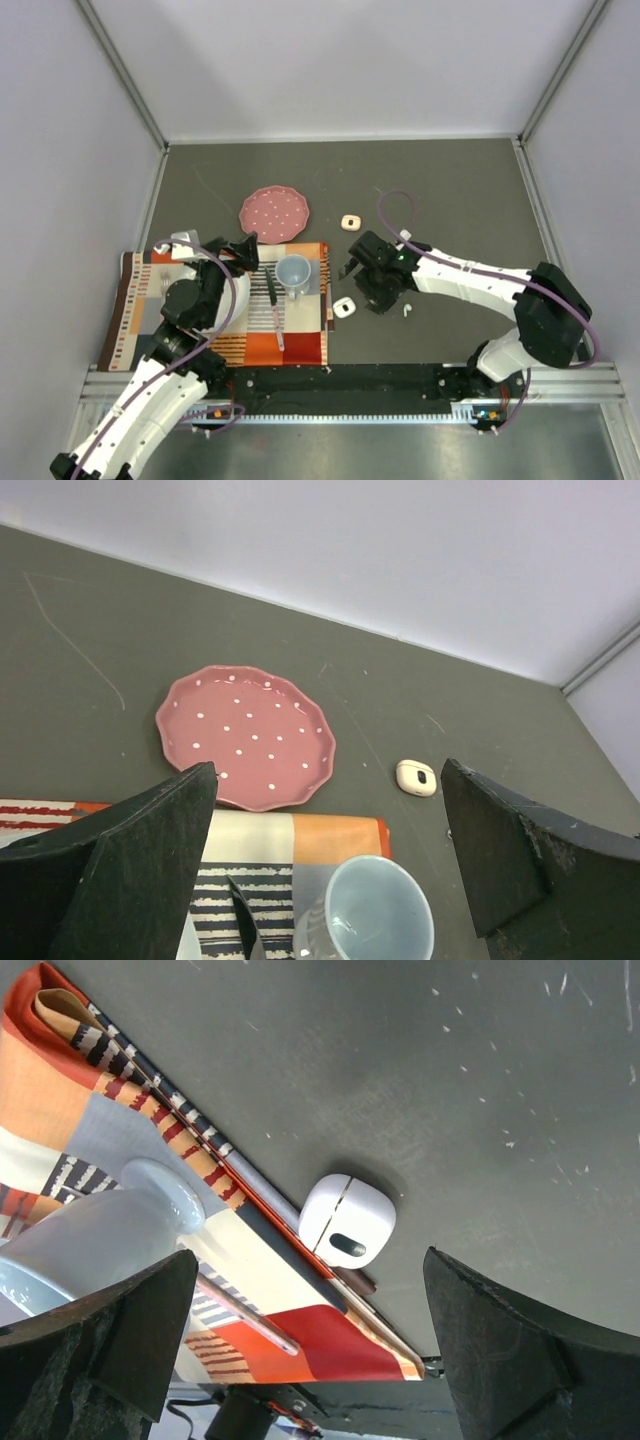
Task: Insert the wireless bluetooth earbuds into the charging case
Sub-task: Pick up the charging case from the center of the board.
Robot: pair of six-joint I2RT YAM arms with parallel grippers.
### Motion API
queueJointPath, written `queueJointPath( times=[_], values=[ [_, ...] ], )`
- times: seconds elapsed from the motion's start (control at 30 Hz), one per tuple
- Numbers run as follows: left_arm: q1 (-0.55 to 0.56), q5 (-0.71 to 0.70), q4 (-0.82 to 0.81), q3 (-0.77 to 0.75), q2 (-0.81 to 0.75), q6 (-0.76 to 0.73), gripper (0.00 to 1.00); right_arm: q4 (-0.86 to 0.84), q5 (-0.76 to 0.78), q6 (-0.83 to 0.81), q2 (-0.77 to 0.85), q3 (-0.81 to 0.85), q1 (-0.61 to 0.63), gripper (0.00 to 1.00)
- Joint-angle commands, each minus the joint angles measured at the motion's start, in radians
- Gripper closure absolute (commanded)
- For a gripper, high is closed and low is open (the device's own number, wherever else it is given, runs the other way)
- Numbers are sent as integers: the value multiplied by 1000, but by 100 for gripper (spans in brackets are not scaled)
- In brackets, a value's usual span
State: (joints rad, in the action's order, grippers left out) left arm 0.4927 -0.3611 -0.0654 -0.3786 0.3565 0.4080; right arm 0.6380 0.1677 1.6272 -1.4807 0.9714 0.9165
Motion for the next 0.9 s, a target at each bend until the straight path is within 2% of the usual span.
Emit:
queueJointPath(
  times=[0.0, 0.43, 0.57, 0.67, 0.87],
  values=[
    [-3, -56, 6, 21, -31, -38, 1, 32, -20, 86, -15, 44, 12, 5],
    [-3, -98, -2, 49, -54, -60, 1, 31, -115, 98, -130, 78, 19, 7],
    [-3, -102, 4, 49, -59, -58, 1, 19, -149, 109, -174, 81, 19, 12],
    [-3, -104, 4, 52, -65, -52, 1, 14, -165, 105, -205, 82, 16, 22],
    [-3, -108, 12, 53, -77, -51, 1, 6, -146, 144, -193, 69, 13, 24]
  ],
)
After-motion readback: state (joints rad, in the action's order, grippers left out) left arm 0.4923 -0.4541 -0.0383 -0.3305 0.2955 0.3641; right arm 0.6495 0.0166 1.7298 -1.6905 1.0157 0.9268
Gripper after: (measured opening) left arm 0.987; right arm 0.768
